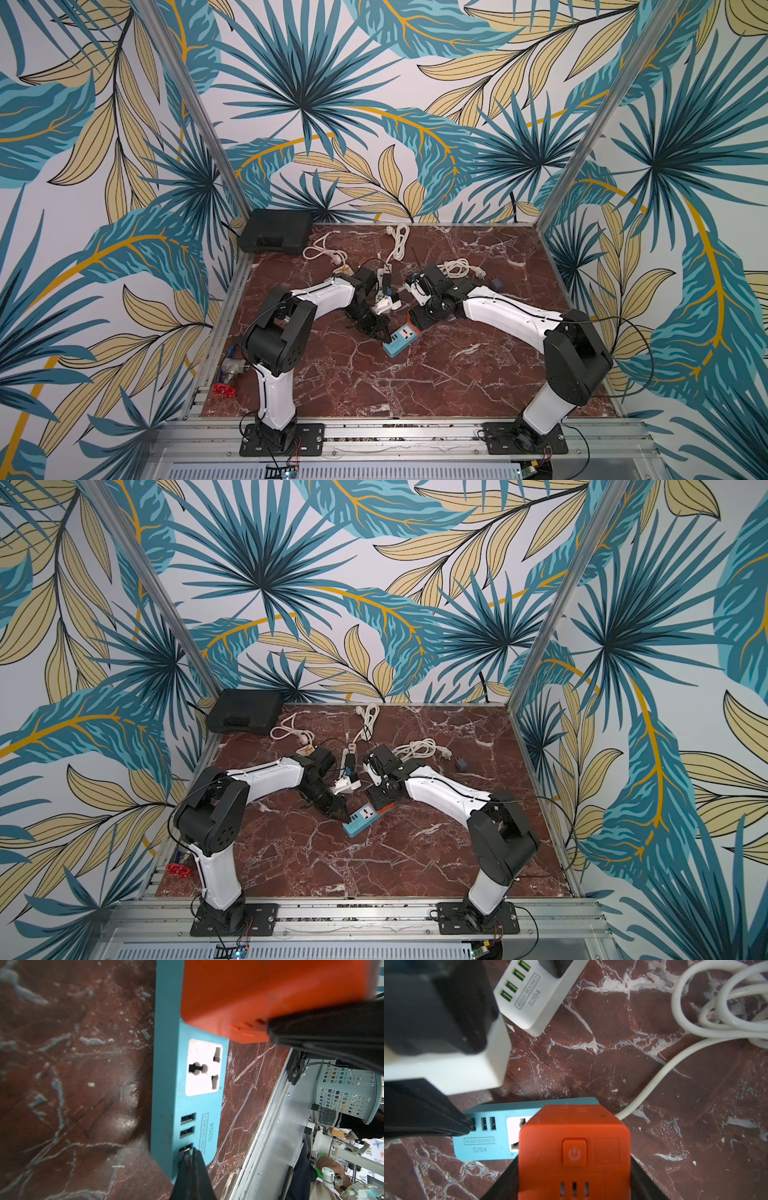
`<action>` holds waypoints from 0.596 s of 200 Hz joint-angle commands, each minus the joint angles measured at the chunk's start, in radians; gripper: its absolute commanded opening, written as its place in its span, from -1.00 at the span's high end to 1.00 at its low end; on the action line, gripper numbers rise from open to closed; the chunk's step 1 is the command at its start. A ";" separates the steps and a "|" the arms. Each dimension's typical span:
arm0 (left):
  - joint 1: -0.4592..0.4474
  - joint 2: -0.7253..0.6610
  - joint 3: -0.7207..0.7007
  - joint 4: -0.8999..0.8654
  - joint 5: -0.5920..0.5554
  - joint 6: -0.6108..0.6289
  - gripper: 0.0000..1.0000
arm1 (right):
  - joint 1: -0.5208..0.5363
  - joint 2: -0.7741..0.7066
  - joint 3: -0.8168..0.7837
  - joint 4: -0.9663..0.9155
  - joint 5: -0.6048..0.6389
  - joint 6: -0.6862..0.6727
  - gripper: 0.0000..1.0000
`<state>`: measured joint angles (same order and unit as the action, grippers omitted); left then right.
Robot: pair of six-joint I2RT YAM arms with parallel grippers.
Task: Pull the plug off the socket
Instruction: Remove the plug from the socket.
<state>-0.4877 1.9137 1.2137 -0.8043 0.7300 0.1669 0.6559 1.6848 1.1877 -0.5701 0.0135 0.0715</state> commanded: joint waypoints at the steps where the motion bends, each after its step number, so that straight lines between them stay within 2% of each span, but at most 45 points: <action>1: 0.001 0.068 -0.014 0.028 -0.167 0.014 1.00 | 0.037 -0.038 -0.042 0.094 -0.022 0.074 1.00; 37: 0.001 0.070 -0.014 0.027 -0.167 0.016 1.00 | 0.113 -0.043 -0.058 0.098 0.169 0.059 1.00; 60: 0.001 0.070 -0.014 0.027 -0.167 0.016 1.00 | 0.139 -0.046 -0.082 0.128 0.242 0.054 1.00; 93: 0.002 0.070 -0.014 0.027 -0.166 0.016 1.00 | 0.142 -0.056 -0.093 0.148 0.242 0.052 1.00; 119: 0.001 0.070 -0.014 0.027 -0.166 0.016 1.00 | 0.134 -0.059 -0.076 0.140 0.183 0.063 1.00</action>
<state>-0.4877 1.9137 1.2137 -0.8047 0.7303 0.1669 0.7826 1.6455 1.1114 -0.4908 0.2462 0.0956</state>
